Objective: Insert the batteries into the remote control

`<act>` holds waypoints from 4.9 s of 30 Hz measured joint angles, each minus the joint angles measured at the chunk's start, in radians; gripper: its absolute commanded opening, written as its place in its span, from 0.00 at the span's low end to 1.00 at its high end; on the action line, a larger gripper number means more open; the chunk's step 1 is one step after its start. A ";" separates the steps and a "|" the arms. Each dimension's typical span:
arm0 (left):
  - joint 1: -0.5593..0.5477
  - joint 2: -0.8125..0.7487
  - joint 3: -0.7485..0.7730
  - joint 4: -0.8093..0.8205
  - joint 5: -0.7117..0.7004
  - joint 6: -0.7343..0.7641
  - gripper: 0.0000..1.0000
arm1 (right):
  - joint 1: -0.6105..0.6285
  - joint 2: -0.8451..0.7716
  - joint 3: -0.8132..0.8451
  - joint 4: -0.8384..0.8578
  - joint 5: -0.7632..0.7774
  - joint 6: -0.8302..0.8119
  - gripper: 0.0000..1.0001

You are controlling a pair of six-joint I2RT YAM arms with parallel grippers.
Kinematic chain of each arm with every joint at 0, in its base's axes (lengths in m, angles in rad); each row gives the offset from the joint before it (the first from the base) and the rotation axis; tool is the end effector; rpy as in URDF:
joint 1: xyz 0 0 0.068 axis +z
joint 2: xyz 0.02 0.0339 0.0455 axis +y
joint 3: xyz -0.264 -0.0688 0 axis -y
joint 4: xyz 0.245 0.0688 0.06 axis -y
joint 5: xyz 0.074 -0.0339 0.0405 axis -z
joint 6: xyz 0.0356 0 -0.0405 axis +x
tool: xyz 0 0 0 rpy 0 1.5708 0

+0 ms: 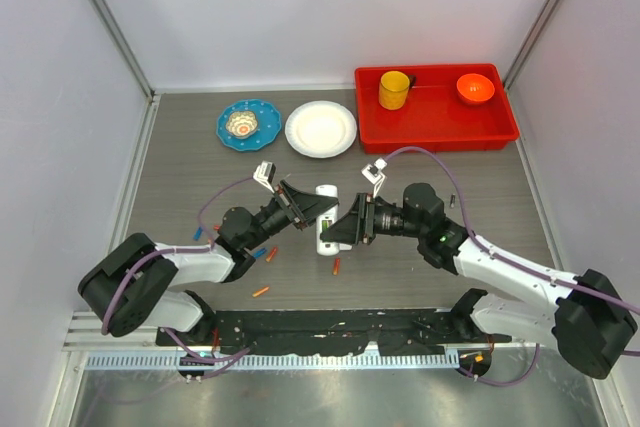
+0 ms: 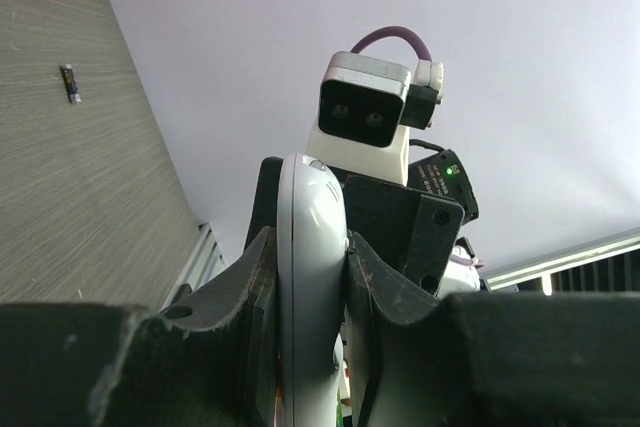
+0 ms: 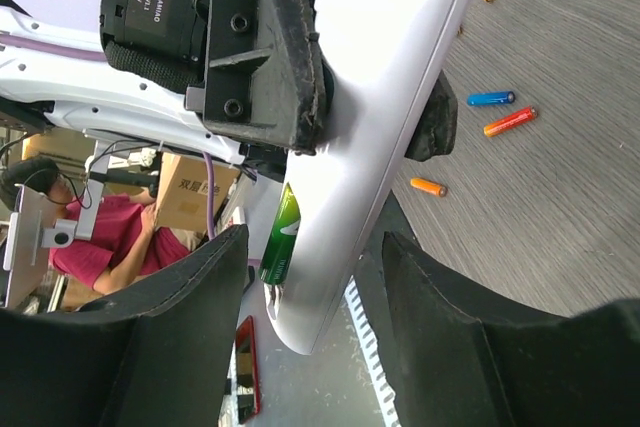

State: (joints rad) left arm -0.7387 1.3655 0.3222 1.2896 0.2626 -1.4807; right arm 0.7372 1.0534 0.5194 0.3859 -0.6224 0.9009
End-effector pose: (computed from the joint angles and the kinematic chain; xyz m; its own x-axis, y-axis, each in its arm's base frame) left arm 0.1760 -0.1728 0.2169 -0.8168 -0.5570 -0.1503 0.2548 -0.1145 -0.9602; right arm 0.1583 0.1718 0.2547 -0.8306 0.1061 -0.5467 -0.5185 0.2106 0.8287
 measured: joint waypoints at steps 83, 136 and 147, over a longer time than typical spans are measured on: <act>0.182 -0.471 -0.144 -0.294 0.017 0.168 0.00 | -0.204 -0.105 0.159 -0.866 1.141 -0.279 0.89; 0.185 -0.654 -0.230 -0.383 0.134 0.207 0.00 | -0.709 0.587 0.390 -0.706 0.943 -0.447 0.43; 0.185 -0.657 -0.230 -0.382 0.135 0.206 0.00 | -0.711 0.579 0.339 -0.645 0.924 -0.401 0.09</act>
State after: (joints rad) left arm -0.5541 0.7082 0.0921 0.9073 0.3973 -1.2747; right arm 0.0261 1.6321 0.8585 -0.2596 0.3012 0.4995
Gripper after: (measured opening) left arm 0.300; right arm 0.159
